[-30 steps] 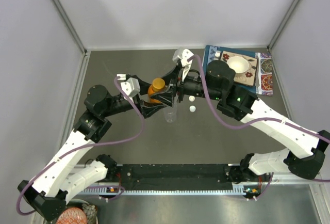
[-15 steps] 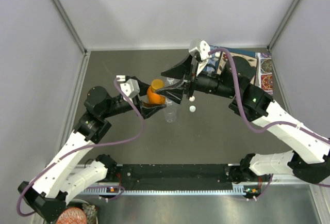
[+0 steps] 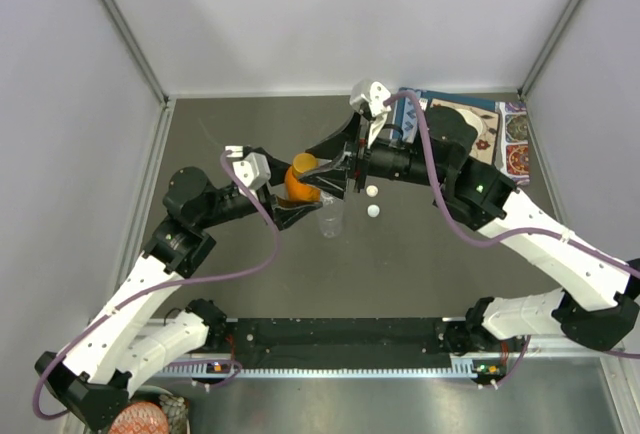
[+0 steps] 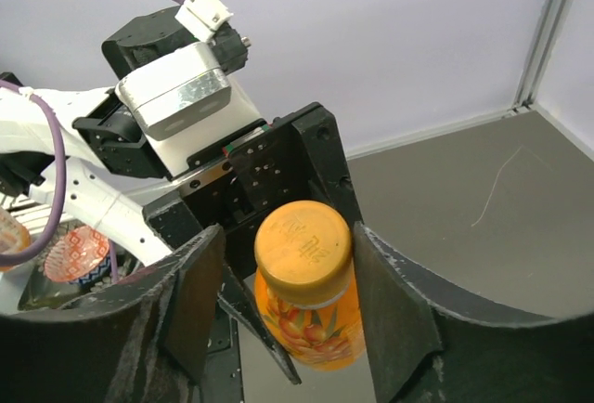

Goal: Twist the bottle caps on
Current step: Screw the bottle cap onto the plastic bottle.

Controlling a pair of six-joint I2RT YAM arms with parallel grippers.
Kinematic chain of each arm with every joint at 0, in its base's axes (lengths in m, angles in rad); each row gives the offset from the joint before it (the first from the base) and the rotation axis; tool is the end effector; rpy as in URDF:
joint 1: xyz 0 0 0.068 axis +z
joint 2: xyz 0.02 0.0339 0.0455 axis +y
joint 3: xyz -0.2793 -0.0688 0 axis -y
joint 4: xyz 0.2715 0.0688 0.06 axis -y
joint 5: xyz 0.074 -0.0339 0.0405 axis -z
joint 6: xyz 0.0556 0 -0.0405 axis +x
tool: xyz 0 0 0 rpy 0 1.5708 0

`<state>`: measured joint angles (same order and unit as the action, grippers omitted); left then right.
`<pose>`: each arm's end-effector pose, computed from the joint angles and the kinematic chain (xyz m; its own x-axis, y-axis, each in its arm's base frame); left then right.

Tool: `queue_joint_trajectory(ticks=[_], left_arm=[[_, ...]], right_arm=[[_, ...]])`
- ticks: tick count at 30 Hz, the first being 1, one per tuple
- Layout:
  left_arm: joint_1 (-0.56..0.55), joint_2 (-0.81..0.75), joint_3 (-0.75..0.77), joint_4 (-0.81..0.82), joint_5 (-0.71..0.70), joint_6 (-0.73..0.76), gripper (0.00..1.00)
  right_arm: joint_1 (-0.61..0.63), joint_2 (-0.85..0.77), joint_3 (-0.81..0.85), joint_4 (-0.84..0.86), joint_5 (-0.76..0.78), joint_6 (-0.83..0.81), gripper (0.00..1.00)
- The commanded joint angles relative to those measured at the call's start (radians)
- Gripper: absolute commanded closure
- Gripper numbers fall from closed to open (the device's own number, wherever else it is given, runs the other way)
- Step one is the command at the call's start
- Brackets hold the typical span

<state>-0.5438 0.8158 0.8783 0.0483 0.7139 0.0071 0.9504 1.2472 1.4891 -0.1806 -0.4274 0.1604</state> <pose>0.1618 -0.1404 0.4066 0.1013 -0.0550 -0.9933 0.9473 0.3105 0.0795 0.1584 0.2614 0.5092 -0.1215 0.0799 -0.9894 -0.9741 0.1820 0.1343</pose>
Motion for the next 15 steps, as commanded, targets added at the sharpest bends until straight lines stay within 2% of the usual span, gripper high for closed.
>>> queue_joint_trajectory(ticks=[1,5,9,15], left_arm=[[0.008,-0.001,0.028,0.056,-0.013,-0.002,1.00],[0.008,-0.001,0.027,0.056,-0.013,-0.030,1.00],[0.011,-0.003,0.030,0.056,-0.014,-0.030,1.00],[0.015,0.000,0.031,0.056,-0.019,-0.033,1.00]], right_arm=[[-0.002,0.003,0.025,0.003,-0.022,0.007,0.45],[-0.002,0.004,0.025,-0.002,-0.017,0.004,0.53],[-0.002,0.015,0.028,-0.019,-0.025,0.002,0.48],[-0.001,0.021,0.023,-0.031,-0.019,-0.005,0.48]])
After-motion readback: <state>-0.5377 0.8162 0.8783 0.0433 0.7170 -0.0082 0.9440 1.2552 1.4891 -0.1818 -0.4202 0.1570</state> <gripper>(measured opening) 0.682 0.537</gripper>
